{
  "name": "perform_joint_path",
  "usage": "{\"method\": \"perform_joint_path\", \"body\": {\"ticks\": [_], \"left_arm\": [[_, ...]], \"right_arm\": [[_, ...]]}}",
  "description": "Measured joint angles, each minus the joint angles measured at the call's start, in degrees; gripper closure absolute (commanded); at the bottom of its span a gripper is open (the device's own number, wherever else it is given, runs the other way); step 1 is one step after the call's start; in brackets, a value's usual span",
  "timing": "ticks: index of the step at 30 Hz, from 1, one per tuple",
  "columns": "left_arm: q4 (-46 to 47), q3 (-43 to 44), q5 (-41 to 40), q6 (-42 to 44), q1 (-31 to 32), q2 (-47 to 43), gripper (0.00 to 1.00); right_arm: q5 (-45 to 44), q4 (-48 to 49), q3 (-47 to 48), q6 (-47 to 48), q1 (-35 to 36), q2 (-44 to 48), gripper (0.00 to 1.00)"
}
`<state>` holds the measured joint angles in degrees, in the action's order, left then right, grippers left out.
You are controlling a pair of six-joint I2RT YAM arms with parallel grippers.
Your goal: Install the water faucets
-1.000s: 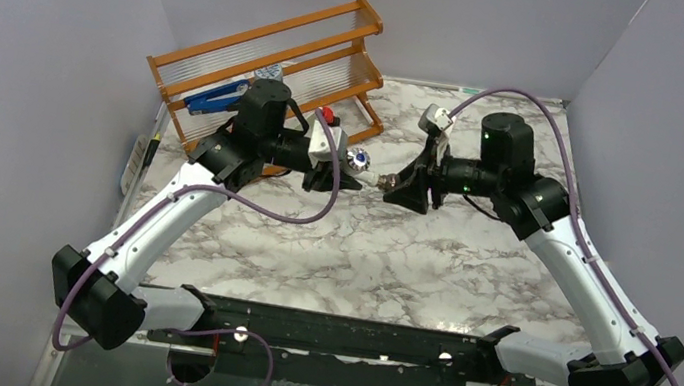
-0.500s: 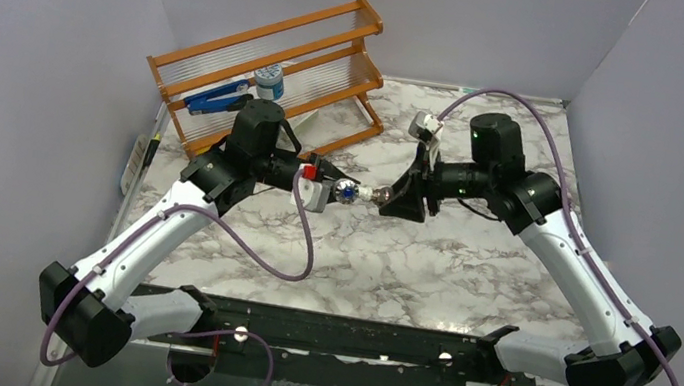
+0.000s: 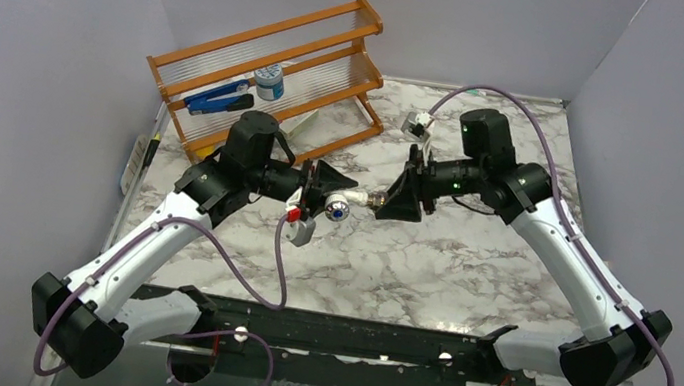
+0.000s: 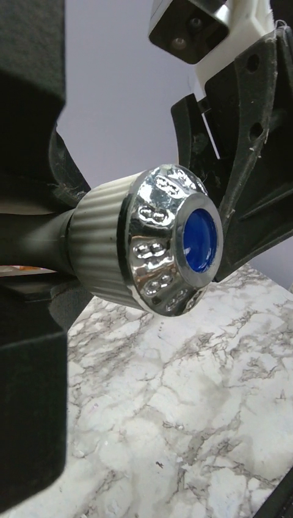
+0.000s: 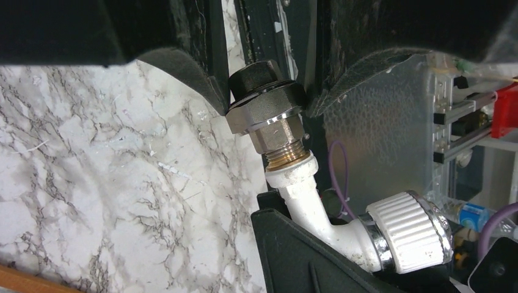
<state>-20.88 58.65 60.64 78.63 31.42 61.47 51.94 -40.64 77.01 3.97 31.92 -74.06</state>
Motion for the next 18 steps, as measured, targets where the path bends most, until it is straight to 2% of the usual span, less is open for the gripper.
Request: {"method": "perform_joint_path", "body": {"ticks": [10,18], "left_arm": [[0.15,-1.09,-1.73,5.75,-0.02,-1.6,1.0],[0.72,-2.29,-2.62,6.4,-0.17,-2.16,1.0]], "right_arm": [[1.75,-4.76,4.22,-1.14,-0.04,-4.04,0.99],[2.56,-6.1,5.09,-2.86,-0.39,-5.75,0.75]]}}
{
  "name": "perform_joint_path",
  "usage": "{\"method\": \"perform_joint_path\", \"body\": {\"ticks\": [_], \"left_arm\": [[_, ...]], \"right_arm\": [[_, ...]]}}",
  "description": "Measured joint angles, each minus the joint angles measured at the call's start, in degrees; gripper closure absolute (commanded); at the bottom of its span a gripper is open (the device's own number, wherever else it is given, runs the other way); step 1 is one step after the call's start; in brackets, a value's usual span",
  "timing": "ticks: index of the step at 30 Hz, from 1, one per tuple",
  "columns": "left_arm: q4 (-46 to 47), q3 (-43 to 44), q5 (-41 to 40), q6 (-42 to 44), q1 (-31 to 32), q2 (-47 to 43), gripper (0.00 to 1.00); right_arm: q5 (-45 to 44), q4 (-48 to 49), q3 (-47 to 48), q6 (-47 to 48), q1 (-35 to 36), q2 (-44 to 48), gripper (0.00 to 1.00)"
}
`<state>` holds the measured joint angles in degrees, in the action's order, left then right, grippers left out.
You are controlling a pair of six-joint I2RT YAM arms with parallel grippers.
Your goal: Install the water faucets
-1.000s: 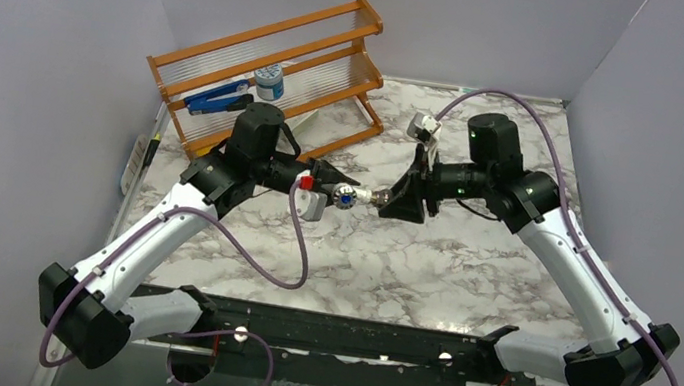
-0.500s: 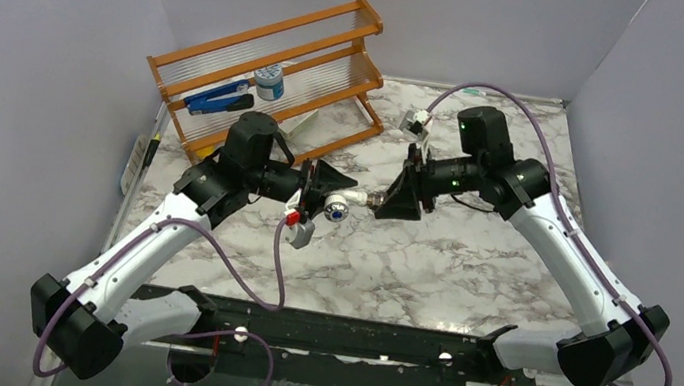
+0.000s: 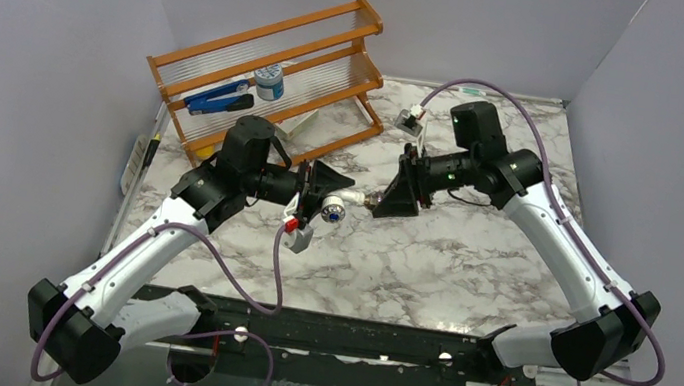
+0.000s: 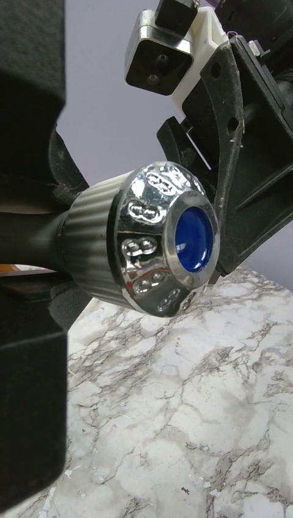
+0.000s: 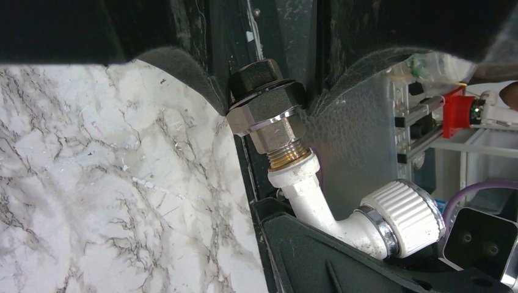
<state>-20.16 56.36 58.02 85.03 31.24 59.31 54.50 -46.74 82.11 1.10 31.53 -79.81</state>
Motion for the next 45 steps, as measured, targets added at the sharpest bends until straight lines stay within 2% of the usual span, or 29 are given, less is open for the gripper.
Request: {"method": "perform_joint_path", "body": {"ticks": [3,7,13,15,22,30,45], "left_arm": [[0.31,-0.02,-0.04,0.0,0.0,-0.09,1.0],[0.39,-0.02,-0.04,-0.02,0.0,-0.15,1.0],[0.83,-0.07,-0.04,0.0,0.02,-0.17,1.0],[0.98,-0.11,-0.04,0.0,0.02,-0.17,1.0],[1.88,-0.48,-0.04,0.04,0.13,-0.37,1.0],[2.21,-0.94,-0.07,0.07,0.22,-0.81,1.0],[5.53,-1.97,0.9,-1.88,0.39,-1.09,1.0]], "right_arm": [[0.0,0.04,0.0,-0.22,-0.04,0.11,0.69],[-0.07,0.09,0.0,-0.24,-0.04,0.28,0.58],[-0.9,0.15,0.0,-0.24,-0.02,0.83,0.54],[-1.18,0.15,0.0,-0.24,-0.02,0.98,0.56],[-2.38,0.15,0.0,-0.24,0.02,1.73,0.76],[-3.58,0.0,0.0,1.14,0.31,2.21,0.74],[-4.87,0.74,0.0,1.42,0.39,3.52,0.44]]}}
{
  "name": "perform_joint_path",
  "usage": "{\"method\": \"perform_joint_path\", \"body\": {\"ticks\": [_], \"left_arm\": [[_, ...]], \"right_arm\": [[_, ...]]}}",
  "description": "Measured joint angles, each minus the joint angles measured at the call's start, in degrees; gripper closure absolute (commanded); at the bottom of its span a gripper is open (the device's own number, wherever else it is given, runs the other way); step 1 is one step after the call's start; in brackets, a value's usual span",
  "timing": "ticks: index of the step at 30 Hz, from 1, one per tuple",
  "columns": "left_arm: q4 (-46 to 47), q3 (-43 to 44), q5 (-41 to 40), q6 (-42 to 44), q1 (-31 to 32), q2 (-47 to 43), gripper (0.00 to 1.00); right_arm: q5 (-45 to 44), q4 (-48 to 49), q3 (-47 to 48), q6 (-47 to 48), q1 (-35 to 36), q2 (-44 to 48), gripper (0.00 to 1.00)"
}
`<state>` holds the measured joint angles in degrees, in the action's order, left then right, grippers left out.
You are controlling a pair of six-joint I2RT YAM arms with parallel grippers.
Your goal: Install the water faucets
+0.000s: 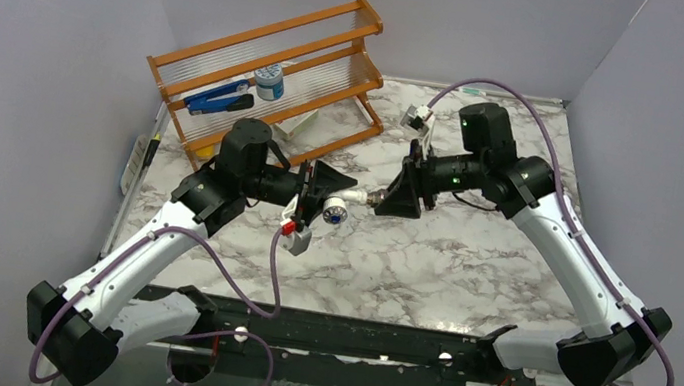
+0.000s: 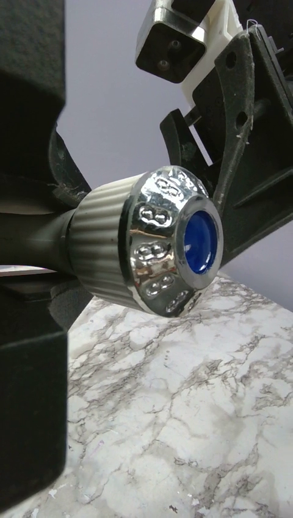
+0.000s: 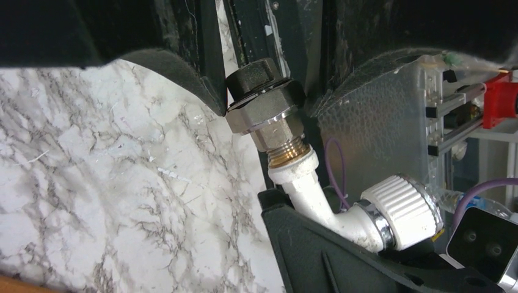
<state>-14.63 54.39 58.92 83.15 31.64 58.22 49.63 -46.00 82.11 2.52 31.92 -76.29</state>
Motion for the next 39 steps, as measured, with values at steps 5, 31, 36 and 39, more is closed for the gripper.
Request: {"method": "perform_joint_path", "body": {"ticks": [5,31,36,39], "left_arm": [[0.09,-0.55,1.03,-1.22,0.37,-0.22,1.0],[23.87,-10.4,-4.24,-38.36,0.48,-5.51,1.0],[27.47,-9.84,-4.5,-49.42,0.48,-5.4,1.0],[28.44,-9.07,-4.5,-56.61,0.48,-4.52,1.0]], "right_arm": [[0.0,2.93,0.0,-1.09,0.0,0.39,0.37],[-17.4,40.94,-24.28,3.45,-0.04,30.67,0.3],[-16.39,47.15,-29.33,10.6,-0.07,32.94,0.27],[-13.62,50.14,-32.83,14.25,-0.04,34.84,0.27]]}}
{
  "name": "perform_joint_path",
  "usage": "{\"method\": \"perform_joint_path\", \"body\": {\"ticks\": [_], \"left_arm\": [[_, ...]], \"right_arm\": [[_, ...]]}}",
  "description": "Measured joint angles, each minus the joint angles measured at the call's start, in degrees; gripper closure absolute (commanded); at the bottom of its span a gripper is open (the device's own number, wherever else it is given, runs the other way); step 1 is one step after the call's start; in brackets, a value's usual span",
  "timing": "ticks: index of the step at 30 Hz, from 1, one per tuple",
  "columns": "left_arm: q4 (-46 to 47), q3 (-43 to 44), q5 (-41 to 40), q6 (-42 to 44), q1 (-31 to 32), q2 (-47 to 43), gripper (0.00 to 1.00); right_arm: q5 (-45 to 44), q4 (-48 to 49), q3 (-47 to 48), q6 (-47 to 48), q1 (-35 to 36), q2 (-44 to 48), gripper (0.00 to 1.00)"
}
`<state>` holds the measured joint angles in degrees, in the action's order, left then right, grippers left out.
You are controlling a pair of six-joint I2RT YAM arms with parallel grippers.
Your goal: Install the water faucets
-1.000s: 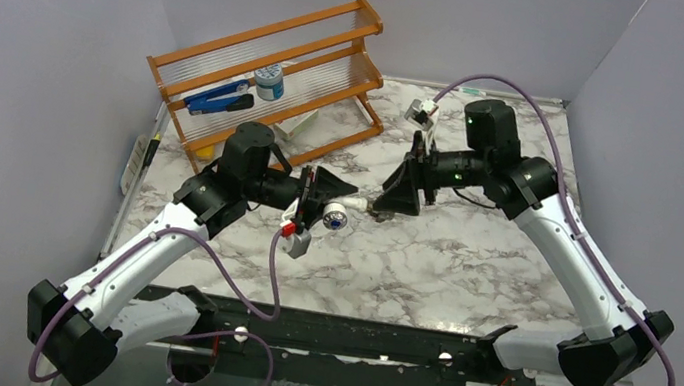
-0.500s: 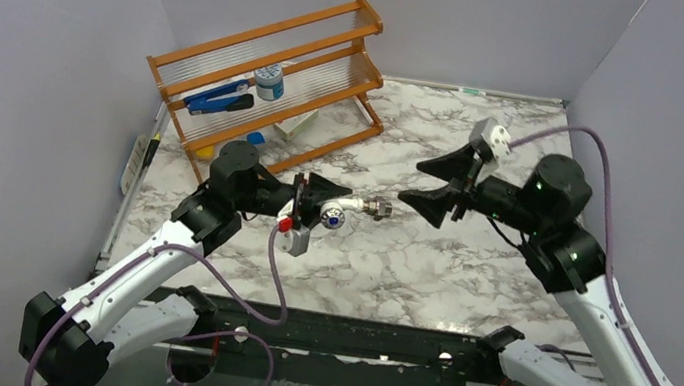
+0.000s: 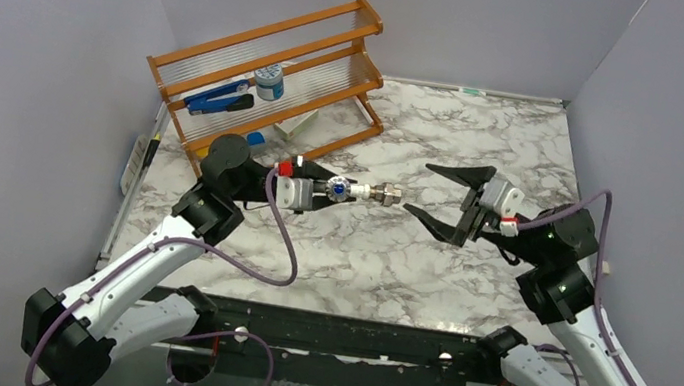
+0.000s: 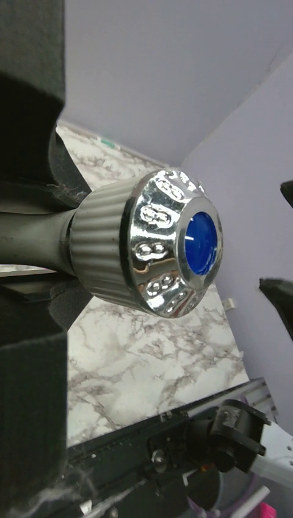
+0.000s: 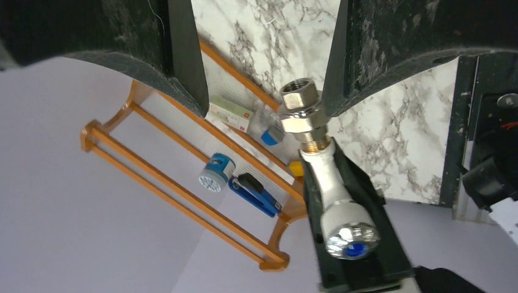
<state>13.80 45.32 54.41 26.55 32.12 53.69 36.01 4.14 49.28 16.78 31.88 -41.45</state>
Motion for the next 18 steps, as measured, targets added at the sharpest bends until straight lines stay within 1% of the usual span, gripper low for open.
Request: {"method": "perform_joint_path", "body": {"ticks": [6,9,10,12,18], "left_arm": [[1.92,2.16,-2.14,-14.6,0.02,1.6,1.0],[2.91,2.89,-3.45,-20.02,0.07,2.08,1.0],[3.69,2.93,-3.72,-25.44,0.17,2.21,1.0],[3.87,2.95,-3.72,-26.43,0.22,2.25,1.0],[4.87,3.85,-3.56,-31.93,0.26,3.43,1.0]], "right_arm": [[7.98,5.79,-1.68,4.5,0.0,0.55,0.26],[10.95,8.09,-2.1,5.03,0.0,-0.07,0.24],[13.46,9.99,-2.43,5.51,0.0,-0.94,0.21],[13.79,10.1,-2.49,5.73,0.0,-1.46,0.17],[14.88,11.32,-2.54,7.74,0.0,-5.11,0.17]]}}
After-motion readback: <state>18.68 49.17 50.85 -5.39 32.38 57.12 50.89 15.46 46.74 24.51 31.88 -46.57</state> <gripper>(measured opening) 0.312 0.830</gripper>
